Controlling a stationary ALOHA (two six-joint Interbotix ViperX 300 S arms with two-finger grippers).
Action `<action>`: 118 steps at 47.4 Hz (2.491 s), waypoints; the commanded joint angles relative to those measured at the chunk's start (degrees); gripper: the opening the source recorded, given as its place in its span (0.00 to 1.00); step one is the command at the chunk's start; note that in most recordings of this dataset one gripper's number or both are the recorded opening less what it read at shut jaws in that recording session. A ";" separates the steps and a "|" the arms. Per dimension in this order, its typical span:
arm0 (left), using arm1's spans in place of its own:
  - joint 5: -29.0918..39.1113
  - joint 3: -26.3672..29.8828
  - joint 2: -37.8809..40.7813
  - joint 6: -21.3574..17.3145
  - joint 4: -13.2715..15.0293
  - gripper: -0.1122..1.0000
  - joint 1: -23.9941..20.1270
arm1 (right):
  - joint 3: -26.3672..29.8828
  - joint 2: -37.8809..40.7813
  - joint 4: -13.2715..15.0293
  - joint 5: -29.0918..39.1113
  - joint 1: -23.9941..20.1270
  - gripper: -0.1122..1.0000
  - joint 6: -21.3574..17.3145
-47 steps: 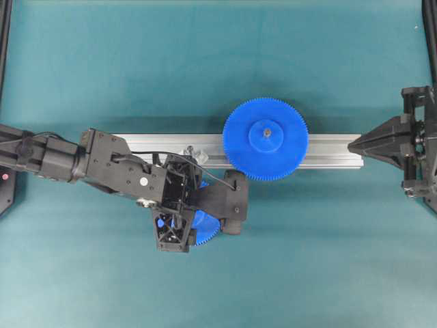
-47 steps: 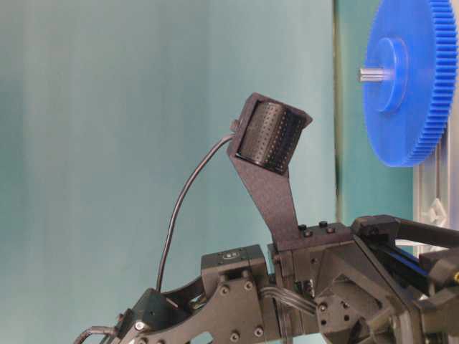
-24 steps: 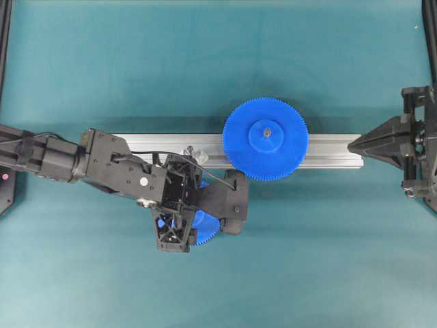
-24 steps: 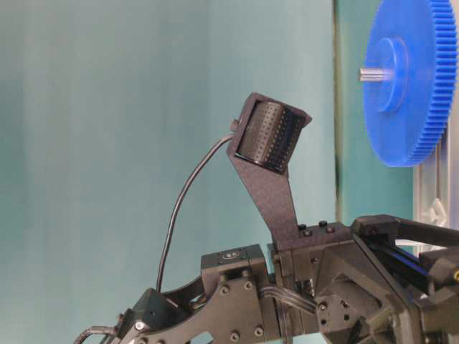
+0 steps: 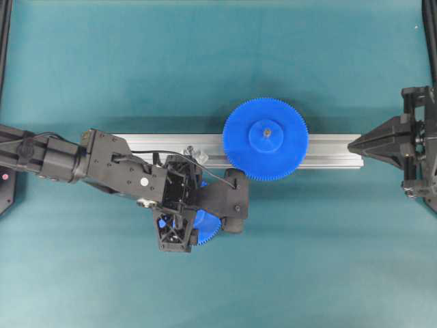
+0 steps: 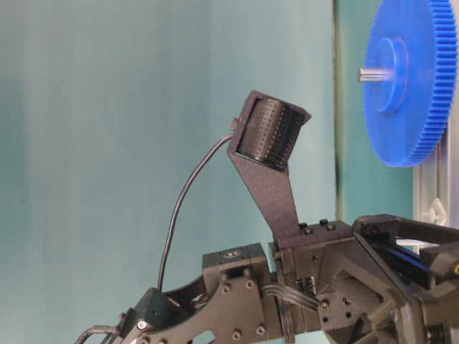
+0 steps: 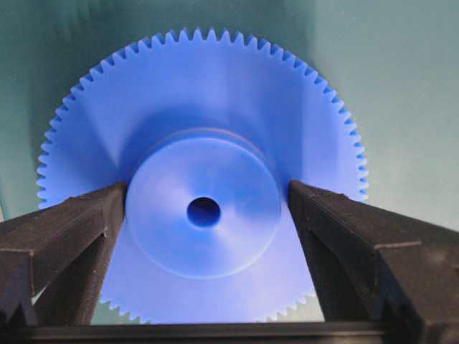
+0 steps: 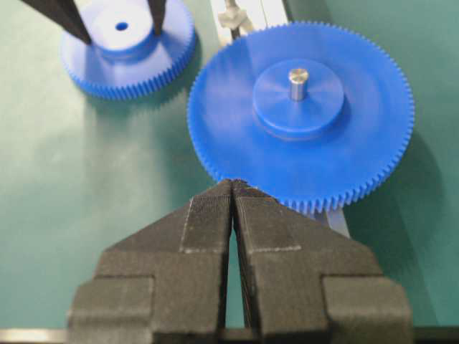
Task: Insert the small gear onto the shaft.
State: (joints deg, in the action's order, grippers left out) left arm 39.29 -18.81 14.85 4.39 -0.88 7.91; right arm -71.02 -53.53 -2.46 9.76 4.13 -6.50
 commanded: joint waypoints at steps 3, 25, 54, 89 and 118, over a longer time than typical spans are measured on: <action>-0.26 0.44 -0.70 0.09 -0.09 0.92 0.26 | 0.70 0.35 0.00 -0.53 0.18 0.18 -0.70; 0.09 -0.09 -0.62 -0.70 -0.09 0.73 0.26 | 0.70 0.35 0.00 -0.44 0.18 0.18 -0.70; 0.18 0.79 -3.08 -0.97 -0.35 0.73 0.26 | 0.62 0.35 0.00 -0.44 0.18 0.18 -0.70; 12.48 5.89 -10.37 -1.41 -0.44 0.73 -0.18 | 0.62 0.26 0.00 -0.53 0.35 0.18 -0.62; 16.79 8.88 -10.99 -4.22 -0.62 0.73 -2.99 | 0.62 0.26 0.00 -0.62 0.53 0.18 -0.62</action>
State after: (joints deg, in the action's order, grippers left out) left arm 56.25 -11.60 6.59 0.26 -1.23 5.19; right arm -71.02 -53.53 -2.46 9.76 4.48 -6.50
